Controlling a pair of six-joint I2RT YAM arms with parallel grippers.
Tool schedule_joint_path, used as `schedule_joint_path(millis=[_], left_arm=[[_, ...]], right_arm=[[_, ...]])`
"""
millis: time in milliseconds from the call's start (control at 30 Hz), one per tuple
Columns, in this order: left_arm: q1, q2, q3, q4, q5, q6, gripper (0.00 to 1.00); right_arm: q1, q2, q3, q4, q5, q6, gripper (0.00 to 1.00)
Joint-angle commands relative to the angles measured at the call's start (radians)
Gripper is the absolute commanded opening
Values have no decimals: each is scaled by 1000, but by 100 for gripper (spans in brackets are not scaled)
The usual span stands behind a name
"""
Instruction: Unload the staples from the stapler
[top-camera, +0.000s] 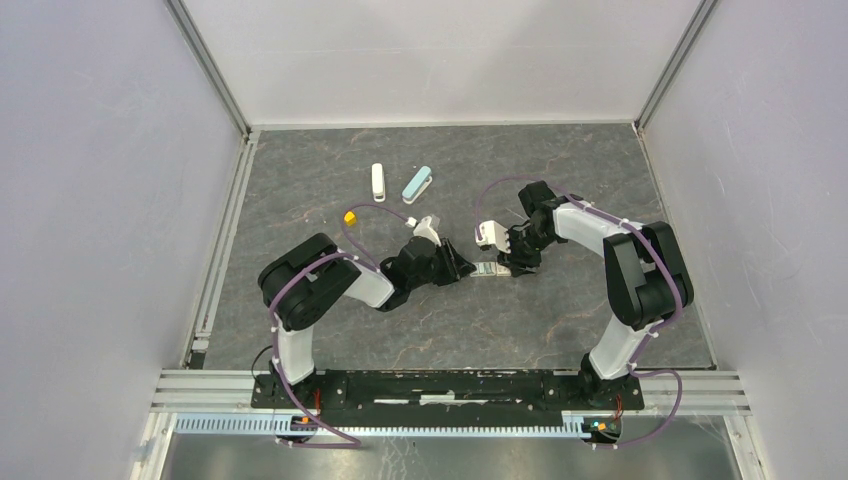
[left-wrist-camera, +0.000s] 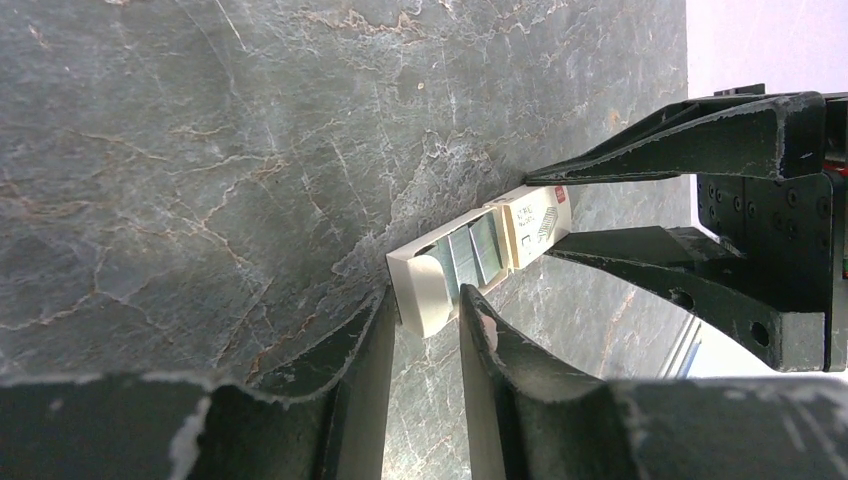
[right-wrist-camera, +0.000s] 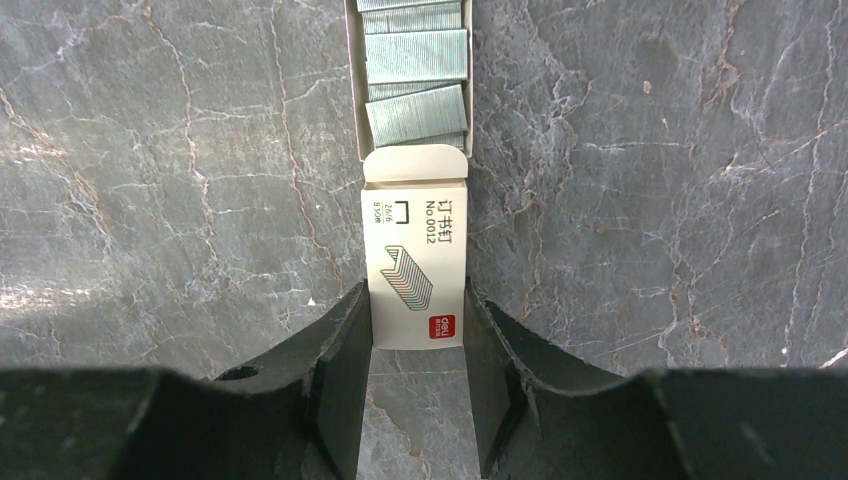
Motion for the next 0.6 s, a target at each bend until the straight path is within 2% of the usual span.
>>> schedule_joint_path(millis=[0,333,467,567], left_arm=[[1,14,20,18,10,-29,37],[2,10,15,47,10,-30,37],[2,22,21,48,17,-33,29],[2,32,27,49,26,-38,28]], right_arm=[[7,-1,-5,-11,-19,15,43],[8,3,3,-11,-36,19,43],[8,3,2,-14,-47,20,43],[9,3,1,-9,-48,26,43]])
